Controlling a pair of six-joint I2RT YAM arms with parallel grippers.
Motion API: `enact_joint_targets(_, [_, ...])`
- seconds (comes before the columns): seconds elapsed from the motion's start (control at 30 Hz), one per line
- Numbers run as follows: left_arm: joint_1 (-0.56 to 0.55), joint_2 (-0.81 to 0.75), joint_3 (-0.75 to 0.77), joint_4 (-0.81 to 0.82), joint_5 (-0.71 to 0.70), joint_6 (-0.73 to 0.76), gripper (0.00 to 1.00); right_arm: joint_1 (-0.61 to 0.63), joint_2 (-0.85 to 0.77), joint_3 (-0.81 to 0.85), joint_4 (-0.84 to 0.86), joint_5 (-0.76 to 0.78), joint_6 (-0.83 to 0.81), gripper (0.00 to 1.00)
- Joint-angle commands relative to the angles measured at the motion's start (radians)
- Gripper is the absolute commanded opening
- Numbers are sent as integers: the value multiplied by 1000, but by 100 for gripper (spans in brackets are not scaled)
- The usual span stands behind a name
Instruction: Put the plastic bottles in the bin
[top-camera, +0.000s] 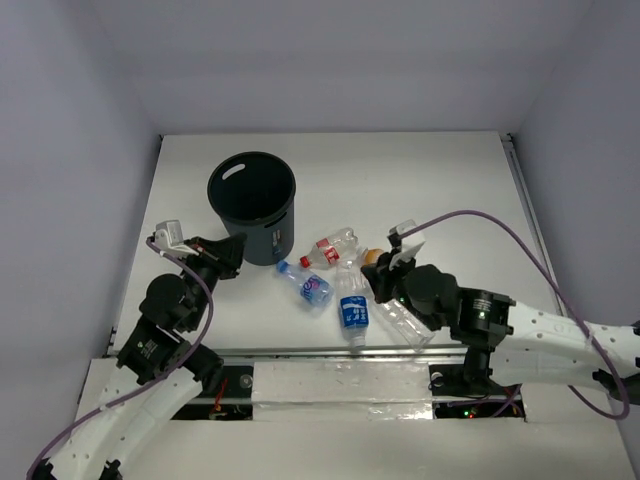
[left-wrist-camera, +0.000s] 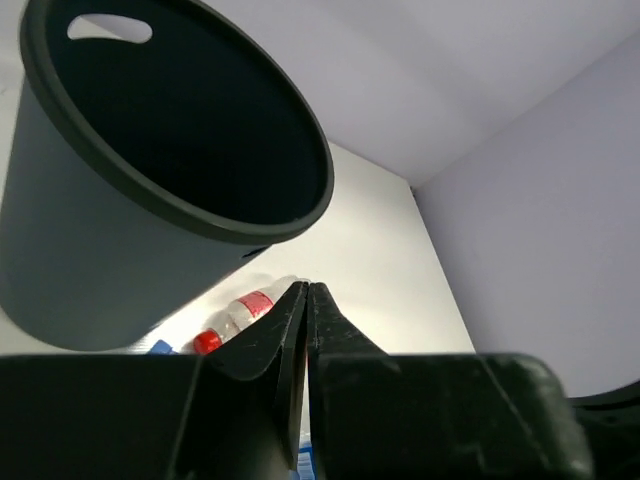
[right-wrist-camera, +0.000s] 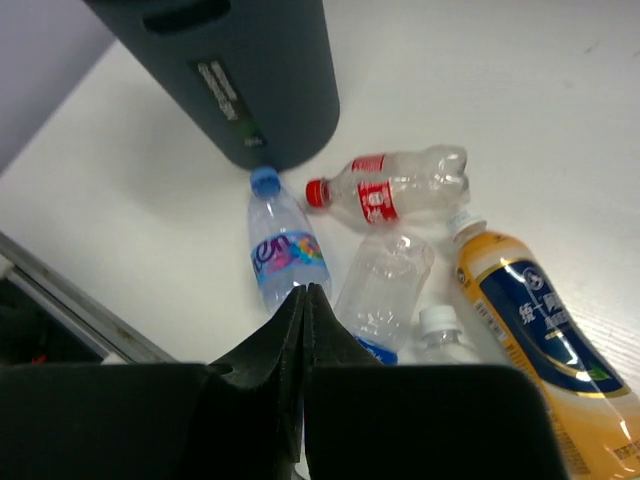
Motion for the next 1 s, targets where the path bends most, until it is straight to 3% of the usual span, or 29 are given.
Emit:
enact_joint_targets(0.0, [3, 25, -26, 61, 46, -41, 0, -33, 52, 47, -33, -76, 68, 0])
enact_joint_targets(0.13, [3, 46, -93, 90, 89, -73, 0, -117, 138, 5, 23, -237, 101, 0])
enact_joint_targets(0.27, [3, 64, -189, 192, 164, -122, 0, -154, 230, 27, 4, -259, 121, 0])
enact_joint_targets(0.33, [3, 71, -204, 200, 171, -132, 0, -178, 262, 36, 3, -277, 131, 8])
enact_joint_targets(0.37, [3, 68, -218, 200, 168, -130, 0, -178, 294, 37, 0, -278, 144, 24])
enact_joint_targets(0.43, [3, 49, -229, 194, 158, -129, 0, -204, 321, 34, -2, -296, 168, 46])
enact_joint_targets(0.47, [3, 42, -236, 182, 154, -127, 0, -205, 330, 28, 9, -305, 176, 65])
enact_joint_targets(0.57, [3, 9, -253, 144, 134, -119, 0, -231, 376, 16, 27, -327, 194, 86])
enact_joint_targets(0.67, [3, 0, -275, 127, 137, -116, 2, -258, 428, 22, 38, -325, 204, 90])
enact_joint_targets(0.9, [-6, 35, -334, 153, 190, -135, 40, -292, 534, 62, 66, -322, 199, 85])
enact_joint_targets(0.97, [-6, 43, -344, 150, 189, -138, 45, -292, 572, 73, 73, -316, 196, 83])
